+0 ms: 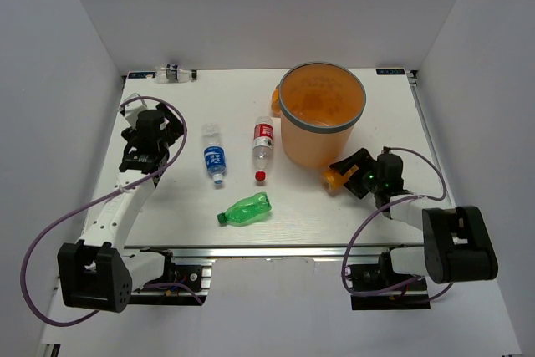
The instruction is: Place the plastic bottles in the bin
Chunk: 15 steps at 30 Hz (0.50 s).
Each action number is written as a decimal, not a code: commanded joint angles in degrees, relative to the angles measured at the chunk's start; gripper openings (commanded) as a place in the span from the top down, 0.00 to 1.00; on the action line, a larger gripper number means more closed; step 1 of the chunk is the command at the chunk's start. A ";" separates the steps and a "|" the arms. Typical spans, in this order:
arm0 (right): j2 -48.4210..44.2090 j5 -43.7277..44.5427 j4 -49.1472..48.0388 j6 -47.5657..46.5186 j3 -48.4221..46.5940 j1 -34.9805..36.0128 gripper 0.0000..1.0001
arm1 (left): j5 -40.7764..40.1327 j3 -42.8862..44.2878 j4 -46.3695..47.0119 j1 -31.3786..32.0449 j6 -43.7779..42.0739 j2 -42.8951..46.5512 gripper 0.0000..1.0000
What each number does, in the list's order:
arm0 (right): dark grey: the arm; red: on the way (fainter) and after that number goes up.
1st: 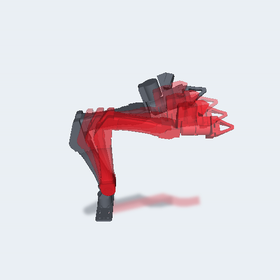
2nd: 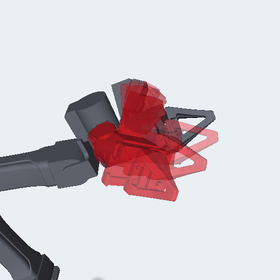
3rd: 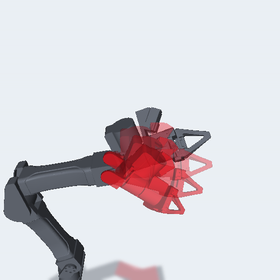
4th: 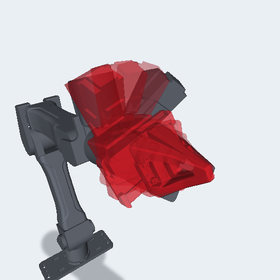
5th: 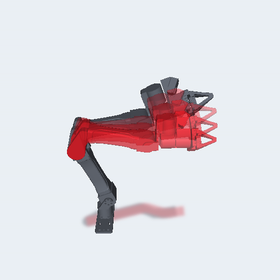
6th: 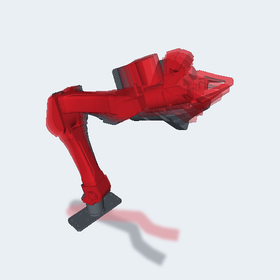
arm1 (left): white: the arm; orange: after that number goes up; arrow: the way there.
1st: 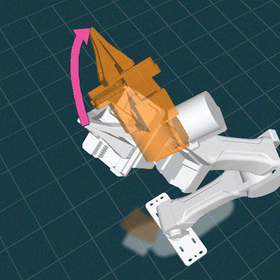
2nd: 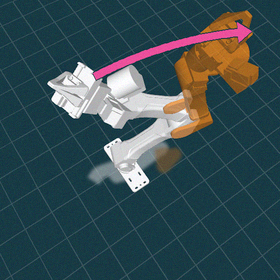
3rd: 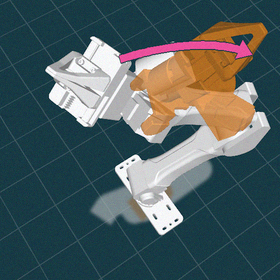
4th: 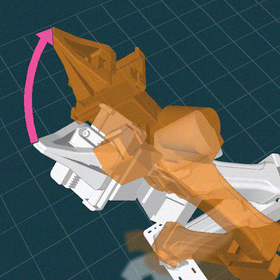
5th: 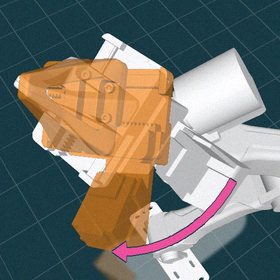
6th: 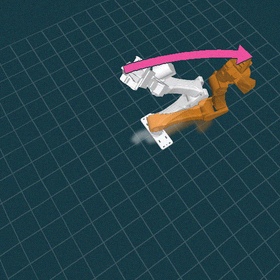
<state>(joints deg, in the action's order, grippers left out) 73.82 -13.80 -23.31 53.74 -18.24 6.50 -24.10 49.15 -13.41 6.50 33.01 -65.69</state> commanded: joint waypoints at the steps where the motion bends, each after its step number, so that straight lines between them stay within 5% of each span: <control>1: 3.43 -0.17 -8.05 5.40 -0.40 0.97 0.11 | 0.63 2.18 0.31 0.09 -0.23 0.21 0.02; 4: 4.93 -0.17 -11.57 7.69 1.53 1.14 0.20 | 0.54 2.27 0.14 0.09 -0.32 0.21 0.02; 8: -0.24 2.98 -11.41 8.40 4.17 1.14 0.54 | 0.10 2.18 0.14 0.09 -0.23 0.21 0.02; 13: -19.70 14.13 2.27 4.90 2.69 1.06 0.62 | 1.59 3.23 -0.48 0.09 0.12 -1.63 0.02; 15: -26.59 24.84 12.65 -0.02 -1.07 0.97 0.63 | 2.12 3.85 -1.18 0.09 0.29 -3.38 0.02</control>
<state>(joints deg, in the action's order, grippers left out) 55.61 -3.07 -20.64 58.92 -14.13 7.60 -23.38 50.22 -13.56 6.50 33.06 -67.51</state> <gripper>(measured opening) 0.627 0.982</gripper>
